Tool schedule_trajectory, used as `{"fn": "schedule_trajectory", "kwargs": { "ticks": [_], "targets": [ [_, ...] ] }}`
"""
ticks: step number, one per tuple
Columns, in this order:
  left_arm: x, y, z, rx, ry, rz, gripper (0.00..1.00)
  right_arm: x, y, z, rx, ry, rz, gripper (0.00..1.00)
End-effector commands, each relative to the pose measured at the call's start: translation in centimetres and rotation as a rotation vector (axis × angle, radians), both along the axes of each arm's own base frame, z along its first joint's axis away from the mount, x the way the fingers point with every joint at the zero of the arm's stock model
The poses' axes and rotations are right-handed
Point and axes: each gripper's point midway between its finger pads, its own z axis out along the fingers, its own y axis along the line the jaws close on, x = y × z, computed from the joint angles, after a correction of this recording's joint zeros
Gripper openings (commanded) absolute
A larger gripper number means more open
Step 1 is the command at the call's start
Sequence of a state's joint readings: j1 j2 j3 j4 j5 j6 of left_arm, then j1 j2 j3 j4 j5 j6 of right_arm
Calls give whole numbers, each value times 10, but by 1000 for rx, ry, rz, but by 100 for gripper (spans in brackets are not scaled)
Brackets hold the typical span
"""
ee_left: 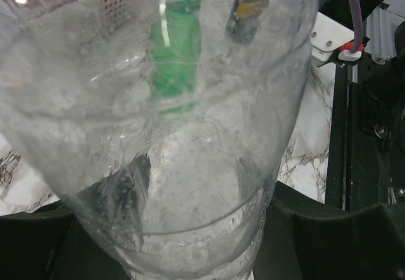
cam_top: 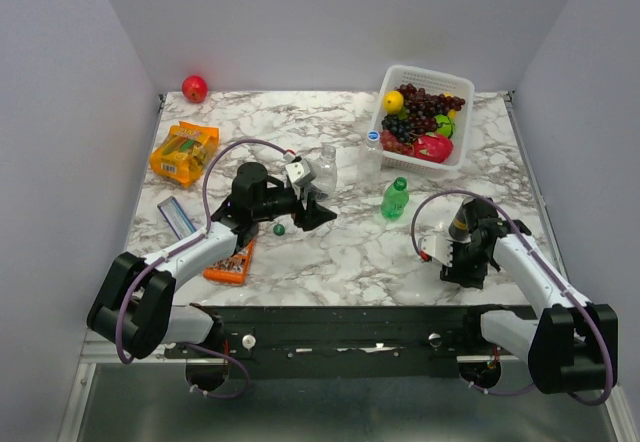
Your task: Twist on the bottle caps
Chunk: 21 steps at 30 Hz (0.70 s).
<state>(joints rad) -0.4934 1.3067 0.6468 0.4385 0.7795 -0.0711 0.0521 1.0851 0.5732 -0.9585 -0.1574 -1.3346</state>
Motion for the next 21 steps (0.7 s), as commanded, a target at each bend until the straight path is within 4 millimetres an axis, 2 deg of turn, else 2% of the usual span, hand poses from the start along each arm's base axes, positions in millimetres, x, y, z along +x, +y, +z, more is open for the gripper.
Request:
{"fn": "schedule_trajectory", "kwargs": {
  "ticks": [1,16,21],
  "targets": [
    [-7,-2,1,2,-15,-33,0,15,-9,2,-42,-36,15,60],
    [-9,0,-4,12,-13,-36,0,24,-13,-6,-59,-41,4,50],
    [-9,0,-6,18,-15,-37,0,20,-11,-4,-48,-35,-3,39]
  ]
}}
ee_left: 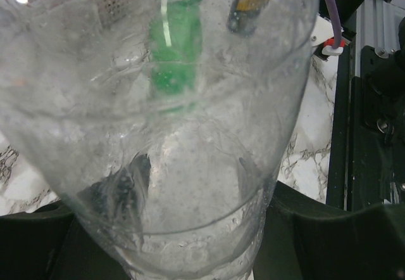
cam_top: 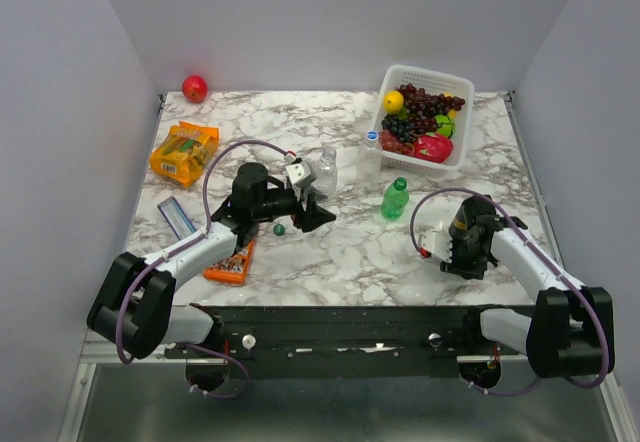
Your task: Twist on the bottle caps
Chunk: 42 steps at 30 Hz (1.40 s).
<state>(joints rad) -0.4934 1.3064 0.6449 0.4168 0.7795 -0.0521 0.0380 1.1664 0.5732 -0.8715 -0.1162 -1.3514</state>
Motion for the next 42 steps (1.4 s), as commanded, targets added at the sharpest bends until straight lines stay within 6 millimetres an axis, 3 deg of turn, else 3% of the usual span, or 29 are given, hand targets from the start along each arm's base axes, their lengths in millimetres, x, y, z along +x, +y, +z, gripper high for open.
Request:
{"fn": "schedule_trajectory", "kwargs": {
  "ticks": [1,5,7,9,10,12,13,16,17,20,21,26,33,42],
  "targets": [
    [-8,-1,-4,6,-16,-33,0,5,3,11,20,-39,9,38],
    [-19,-2,-13,26,-55,-76,0,6,30,52,169,-73,34,35],
    [-30,-3,-24,51,-99,-125,0,5,51,89,283,-81,62,34],
    [-46,-8,-35,73,-123,-185,0,-3,64,112,348,-53,70,32],
    [-49,-8,-38,87,-172,-210,0,8,74,139,395,-102,68,32],
    [-62,-13,-47,99,-198,-256,0,9,89,160,430,-87,91,32],
    [-61,-16,-44,87,-236,-255,0,10,97,182,461,-93,82,32],
    [-64,-23,-45,74,-299,-271,0,9,125,208,499,-48,104,32],
    [-64,-25,-49,85,-333,-294,0,15,135,231,515,-97,132,31],
    [-66,-31,-54,94,-369,-336,0,17,167,247,507,-77,186,32],
    [-66,-33,-54,96,-394,-350,0,17,182,263,516,-107,239,32],
    [-71,-36,-63,122,-424,-391,0,29,216,267,448,-82,282,32],
    [-73,-31,-71,147,-440,-385,0,14,244,260,366,-42,412,33],
    [-78,-25,-77,149,-313,-331,0,-6,246,243,306,-9,499,33]
  ]
}}
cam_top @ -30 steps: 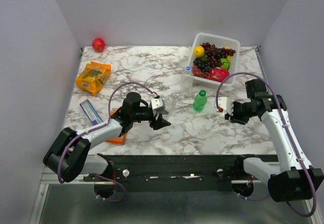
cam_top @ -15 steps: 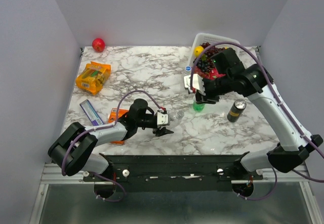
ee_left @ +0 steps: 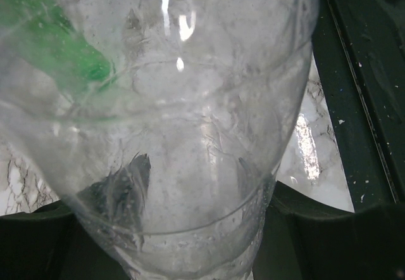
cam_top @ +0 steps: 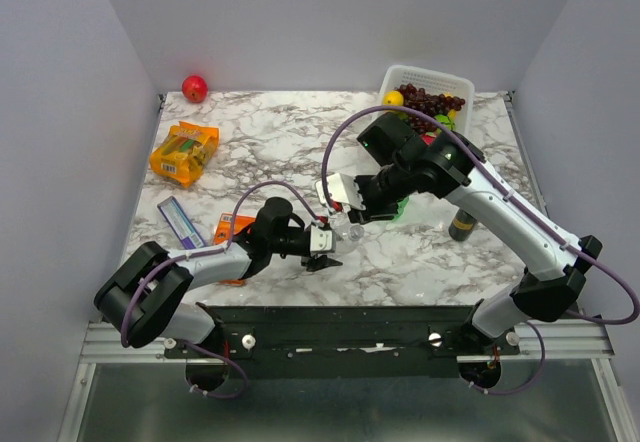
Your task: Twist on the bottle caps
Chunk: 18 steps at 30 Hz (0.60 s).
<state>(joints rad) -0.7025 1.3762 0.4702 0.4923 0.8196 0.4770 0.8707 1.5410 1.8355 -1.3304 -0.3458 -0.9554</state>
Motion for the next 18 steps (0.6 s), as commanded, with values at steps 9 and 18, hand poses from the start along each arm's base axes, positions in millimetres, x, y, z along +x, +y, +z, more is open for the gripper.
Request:
{"fn": "schedule_trajectory", "kwargs": {
  "ticks": [9,18],
  "targets": [
    [-2,2,3,-25,68,55,0,-38,-45,-24,-178,108,40,33],
    [2,-4,8,-33,61,45,0,-41,-38,-26,-169,128,64,34]
  ]
}}
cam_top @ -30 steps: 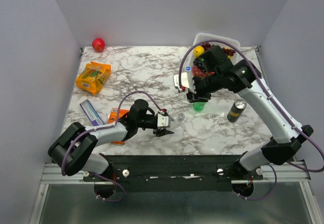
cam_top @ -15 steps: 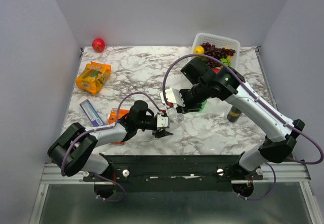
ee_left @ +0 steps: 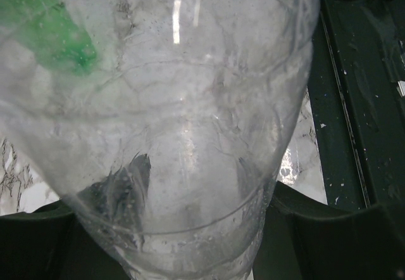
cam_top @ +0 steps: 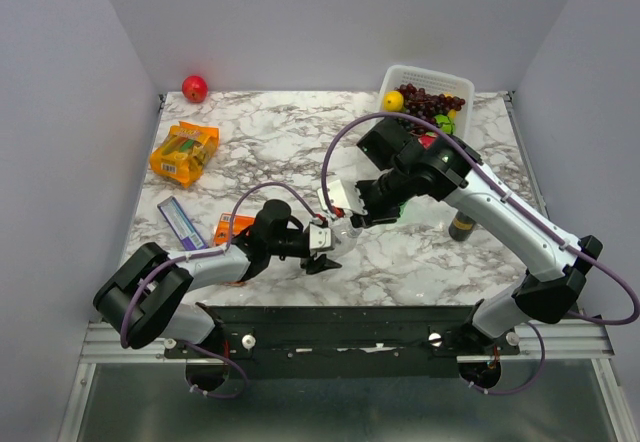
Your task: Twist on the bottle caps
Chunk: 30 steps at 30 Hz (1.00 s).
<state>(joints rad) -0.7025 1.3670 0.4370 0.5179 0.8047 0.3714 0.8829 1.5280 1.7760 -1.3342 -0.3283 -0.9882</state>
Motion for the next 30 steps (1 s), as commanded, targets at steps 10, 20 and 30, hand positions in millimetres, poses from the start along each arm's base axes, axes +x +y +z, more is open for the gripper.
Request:
{"fn": "schedule_trajectory", "kwargs": {
  "ticks": [10,20,30],
  "targets": [
    [14,-14,21,-44,-53,1,0,-38,-26,-10,-114,135,51,35],
    [15,-14,23,-42,-48,3,0,-37,-27,-13,-136,126,48,36],
    [18,-17,28,-44,-41,8,0,-38,-26,-15,-148,127,51,37]
  ]
}}
